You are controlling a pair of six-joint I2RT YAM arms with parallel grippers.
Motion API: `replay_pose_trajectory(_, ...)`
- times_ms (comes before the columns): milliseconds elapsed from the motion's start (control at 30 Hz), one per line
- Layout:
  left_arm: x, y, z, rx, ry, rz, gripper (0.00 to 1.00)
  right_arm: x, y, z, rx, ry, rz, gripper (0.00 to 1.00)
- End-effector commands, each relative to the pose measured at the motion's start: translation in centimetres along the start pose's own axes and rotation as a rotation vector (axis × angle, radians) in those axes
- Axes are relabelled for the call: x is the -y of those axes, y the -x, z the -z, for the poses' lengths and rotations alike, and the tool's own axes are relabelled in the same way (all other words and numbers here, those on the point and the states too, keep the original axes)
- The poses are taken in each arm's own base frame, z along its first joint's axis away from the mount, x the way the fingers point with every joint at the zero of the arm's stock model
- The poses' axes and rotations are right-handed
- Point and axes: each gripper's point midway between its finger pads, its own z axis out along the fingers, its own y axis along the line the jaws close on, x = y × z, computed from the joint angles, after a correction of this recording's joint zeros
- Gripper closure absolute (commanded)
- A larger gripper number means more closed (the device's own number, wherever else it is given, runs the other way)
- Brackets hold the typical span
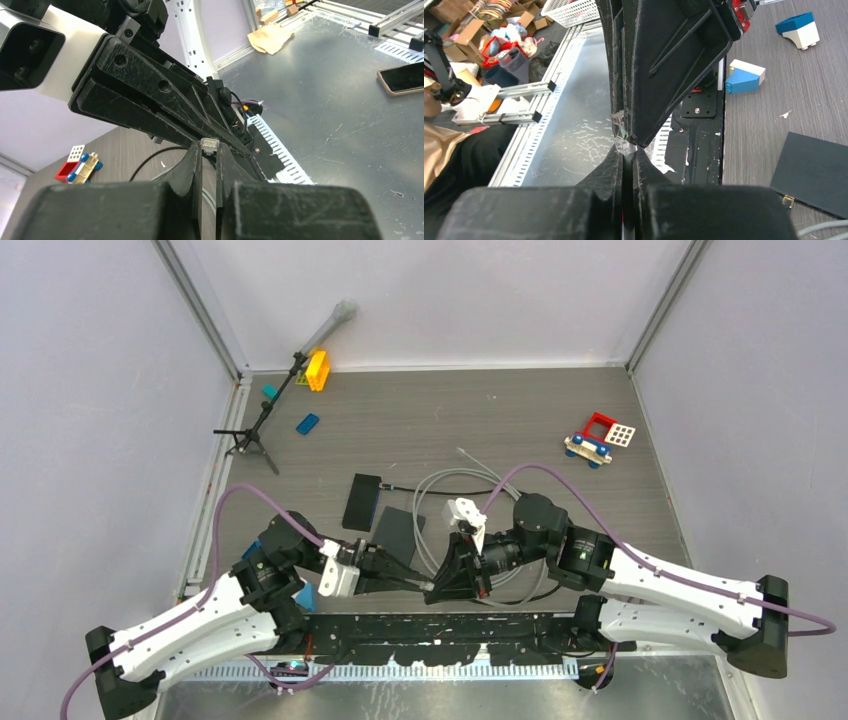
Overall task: Insert the plug into the switch port
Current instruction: Pick up the connector from the center of the board.
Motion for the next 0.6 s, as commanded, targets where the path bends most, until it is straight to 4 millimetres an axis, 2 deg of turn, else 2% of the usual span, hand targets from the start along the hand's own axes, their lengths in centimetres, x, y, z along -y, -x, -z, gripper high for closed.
replay_pose_trajectory(0, -0.7, 1.6, 0.1, 0.026, 0.02, -0.072, 1.0, -1.6, 1.9, 0.2, 0.059, 0.061, 0.059, 0.99)
replay_pose_trajectory(133, -0.7, 1.3, 0.2, 0.018, 0.029, -0.069, 1.0, -0.8, 1.7, 1.0, 0.05, -0.011, 0.091, 0.99)
replay_pose_trajectory(233, -0.6, 1.3, 0.3, 0.018, 0.032, -0.069, 1.0, 0.6, 1.4, 2.1, 0.033, -0.13, 0.106, 0.85)
replay_pose_trajectory(300, -0.6, 1.3, 0.3, 0.018, 0.033, -0.069, 1.0, 1.0, 1.5, 2.7, 0.029, -0.178, 0.113, 0.81)
replay_pose_trajectory(400, -0.6, 1.2, 0.3, 0.017, 0.034, -0.07, 1.0, 0.6, 1.6, 3.1, 0.022, -0.175, 0.117, 0.81)
replay_pose_trajectory(567, -0.6, 1.3, 0.3, 0.017, 0.034, -0.069, 1.0, -0.1, 0.8, 2.8, -0.005, -0.119, 0.099, 0.74)
